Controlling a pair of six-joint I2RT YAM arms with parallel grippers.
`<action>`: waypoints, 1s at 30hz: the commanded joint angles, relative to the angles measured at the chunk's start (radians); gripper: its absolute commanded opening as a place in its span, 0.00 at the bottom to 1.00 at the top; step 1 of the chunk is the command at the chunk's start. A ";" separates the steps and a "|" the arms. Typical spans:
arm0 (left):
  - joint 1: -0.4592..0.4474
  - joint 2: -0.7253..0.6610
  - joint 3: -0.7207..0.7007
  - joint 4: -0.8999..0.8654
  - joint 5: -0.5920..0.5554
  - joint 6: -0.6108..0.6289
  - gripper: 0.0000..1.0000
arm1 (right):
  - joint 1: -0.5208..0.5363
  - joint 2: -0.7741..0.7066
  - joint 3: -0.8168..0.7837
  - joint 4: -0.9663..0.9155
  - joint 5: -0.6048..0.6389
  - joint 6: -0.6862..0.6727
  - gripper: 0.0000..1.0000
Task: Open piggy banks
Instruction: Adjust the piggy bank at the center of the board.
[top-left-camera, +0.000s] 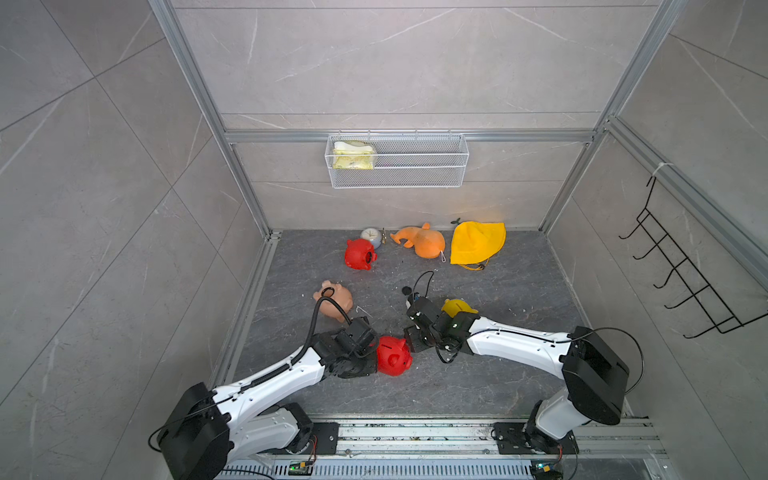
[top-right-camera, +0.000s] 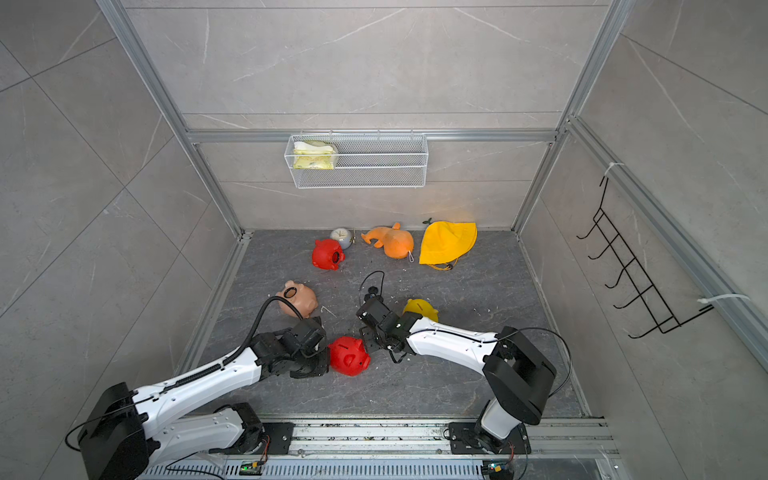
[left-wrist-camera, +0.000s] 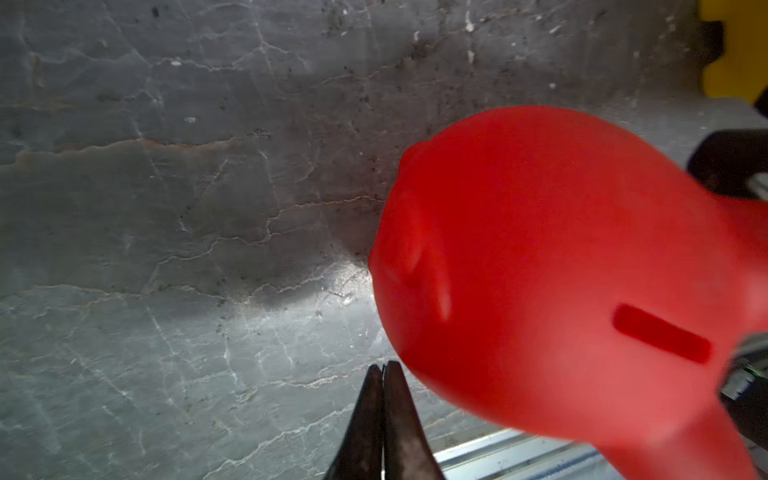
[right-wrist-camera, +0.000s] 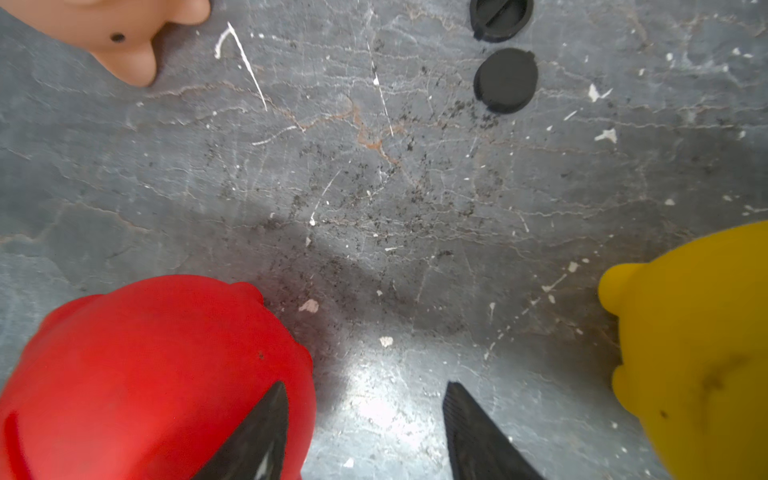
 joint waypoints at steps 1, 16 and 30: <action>-0.002 0.066 0.072 0.042 -0.084 0.020 0.09 | 0.014 0.017 0.028 -0.003 0.017 -0.014 0.61; 0.029 0.429 0.366 0.191 -0.101 0.117 0.15 | 0.047 -0.078 -0.103 -0.002 -0.023 0.104 0.60; 0.104 0.232 0.240 0.248 -0.064 0.156 0.86 | 0.056 -0.151 -0.174 -0.038 0.065 0.090 0.65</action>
